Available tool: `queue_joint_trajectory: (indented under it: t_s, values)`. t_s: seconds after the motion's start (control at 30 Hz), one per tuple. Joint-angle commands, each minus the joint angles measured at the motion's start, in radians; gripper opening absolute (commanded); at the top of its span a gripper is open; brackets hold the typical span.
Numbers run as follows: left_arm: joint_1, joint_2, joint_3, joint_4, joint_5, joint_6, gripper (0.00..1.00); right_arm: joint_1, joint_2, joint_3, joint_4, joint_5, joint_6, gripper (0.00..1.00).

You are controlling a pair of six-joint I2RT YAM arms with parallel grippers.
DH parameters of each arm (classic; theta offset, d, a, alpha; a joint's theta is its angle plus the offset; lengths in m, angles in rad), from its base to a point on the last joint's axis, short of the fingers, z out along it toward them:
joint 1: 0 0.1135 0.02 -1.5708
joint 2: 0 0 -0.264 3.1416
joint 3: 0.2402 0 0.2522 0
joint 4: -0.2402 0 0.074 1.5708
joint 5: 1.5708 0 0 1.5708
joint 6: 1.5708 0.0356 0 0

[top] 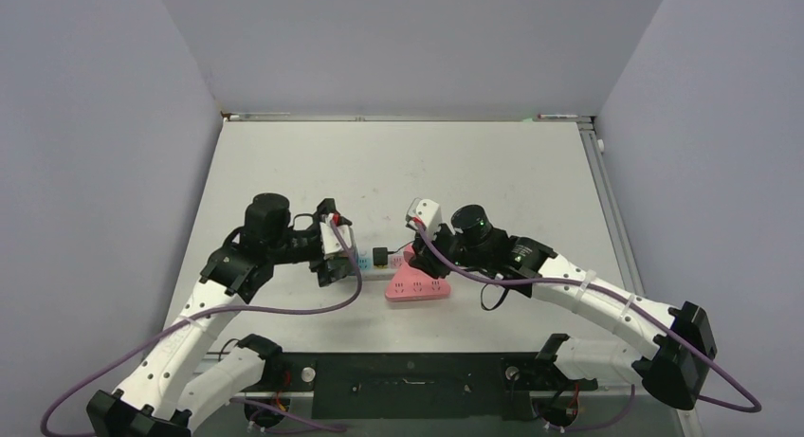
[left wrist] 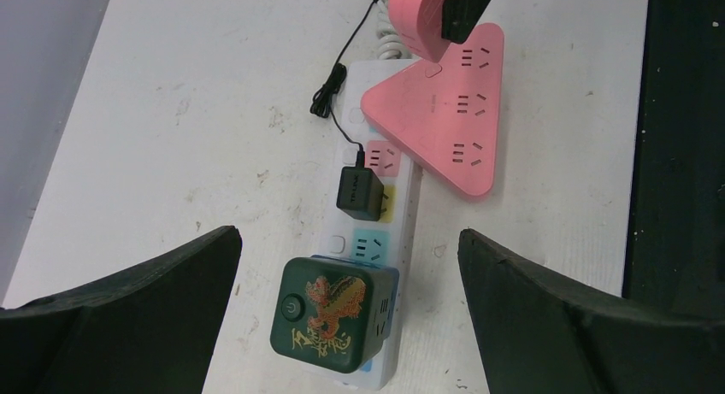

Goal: Insert the plug
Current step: Move the socket to the center of the board.

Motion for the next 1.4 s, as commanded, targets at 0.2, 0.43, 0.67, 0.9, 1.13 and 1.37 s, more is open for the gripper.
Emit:
queue_joint_trajectory:
  t_s: [0.2, 0.43, 0.67, 0.9, 1.13, 1.37]
  values:
    - [-0.014, -0.078, -0.065, 0.077, -0.003, 0.001, 0.97, -0.003, -0.059, -0.031, 0.082, -0.021, -0.061, 0.05]
    - [-0.007, -0.047, 0.004, 0.087, -0.061, -0.180, 0.98, -0.005, -0.070, -0.038, 0.105, 0.001, -0.065, 0.05]
    - [0.051, -0.006, 0.041, 0.053, 0.019, -0.282, 0.96, -0.015, -0.067, -0.024, 0.118, -0.001, -0.068, 0.05]
    - [0.050, 0.011, 0.018, 0.024, -0.004, -0.170, 0.96, -0.032, -0.098, -0.077, 0.142, -0.057, -0.055, 0.05]
    - [0.048, 0.037, 0.058, -0.012, -0.046, -0.195, 0.96, -0.044, -0.108, -0.124, 0.195, -0.085, -0.047, 0.05]
    - [0.046, 0.009, 0.021, -0.017, -0.039, -0.167, 0.96, -0.071, -0.119, -0.147, 0.211, -0.134, -0.044, 0.05]
